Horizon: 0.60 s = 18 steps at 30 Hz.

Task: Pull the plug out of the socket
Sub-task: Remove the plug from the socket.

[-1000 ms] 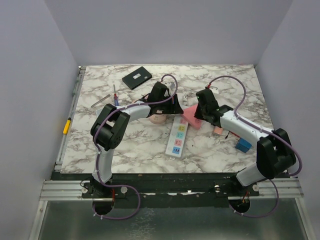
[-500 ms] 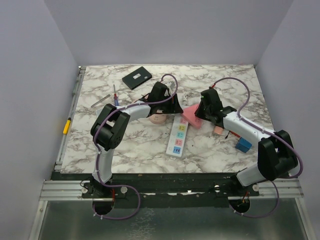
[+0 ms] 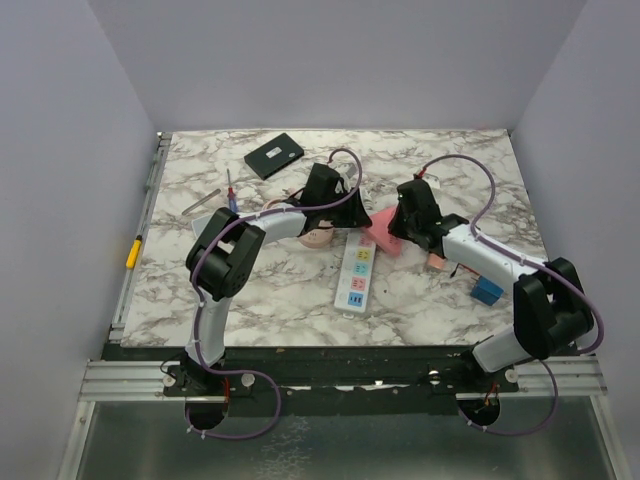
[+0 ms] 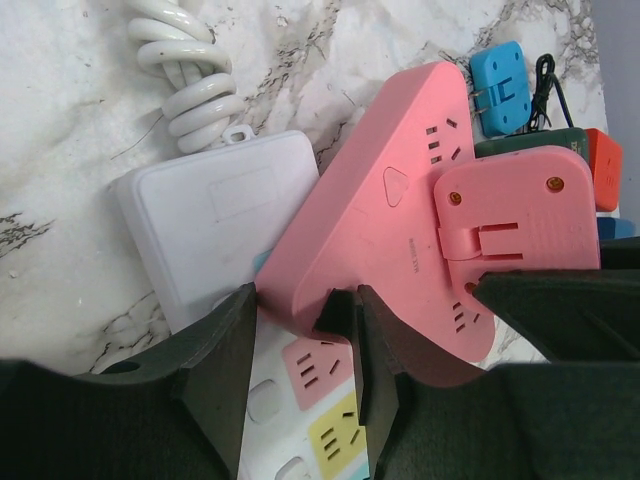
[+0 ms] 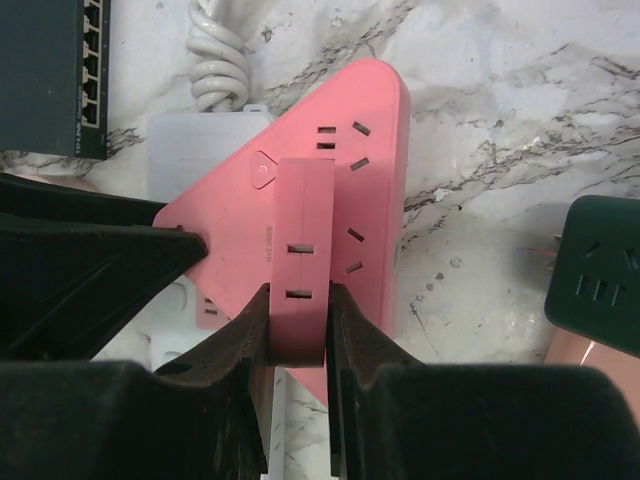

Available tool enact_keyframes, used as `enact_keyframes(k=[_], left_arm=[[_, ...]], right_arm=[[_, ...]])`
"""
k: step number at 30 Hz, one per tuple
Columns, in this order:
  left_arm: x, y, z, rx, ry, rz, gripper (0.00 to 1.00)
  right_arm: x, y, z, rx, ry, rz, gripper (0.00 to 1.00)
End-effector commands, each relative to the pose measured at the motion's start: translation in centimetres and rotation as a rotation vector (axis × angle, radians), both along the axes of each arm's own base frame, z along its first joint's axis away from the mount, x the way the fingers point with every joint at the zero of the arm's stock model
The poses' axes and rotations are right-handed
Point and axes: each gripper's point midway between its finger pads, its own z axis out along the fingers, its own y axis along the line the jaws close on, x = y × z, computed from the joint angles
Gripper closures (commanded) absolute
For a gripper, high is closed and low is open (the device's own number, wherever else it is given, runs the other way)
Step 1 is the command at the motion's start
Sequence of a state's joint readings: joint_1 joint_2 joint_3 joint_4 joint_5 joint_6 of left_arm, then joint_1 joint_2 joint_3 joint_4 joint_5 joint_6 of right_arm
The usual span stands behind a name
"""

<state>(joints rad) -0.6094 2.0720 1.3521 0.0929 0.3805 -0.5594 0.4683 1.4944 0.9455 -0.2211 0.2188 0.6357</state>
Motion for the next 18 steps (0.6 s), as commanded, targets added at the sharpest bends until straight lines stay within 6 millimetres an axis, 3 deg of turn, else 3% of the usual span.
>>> enact_keyframes(k=[1,11,18], left_arm=[[-7.02,4.76,-12.39,0.33,0.28,-0.026,0.61],[-7.2,4.72,-12.57,0.331,0.286,-0.031,0.61],[-7.44,4.6,-12.78,0.335,0.289,-0.036,0.64]], right_arm=[[-0.33,6.97,2.84,0.088,-0.066,0.186,1.0],[-0.36,7.47,2.72,-0.025,-0.072,0.174,1.0],[-0.36,7.78,2.57,-0.197,-0.082,0.157,1.0]])
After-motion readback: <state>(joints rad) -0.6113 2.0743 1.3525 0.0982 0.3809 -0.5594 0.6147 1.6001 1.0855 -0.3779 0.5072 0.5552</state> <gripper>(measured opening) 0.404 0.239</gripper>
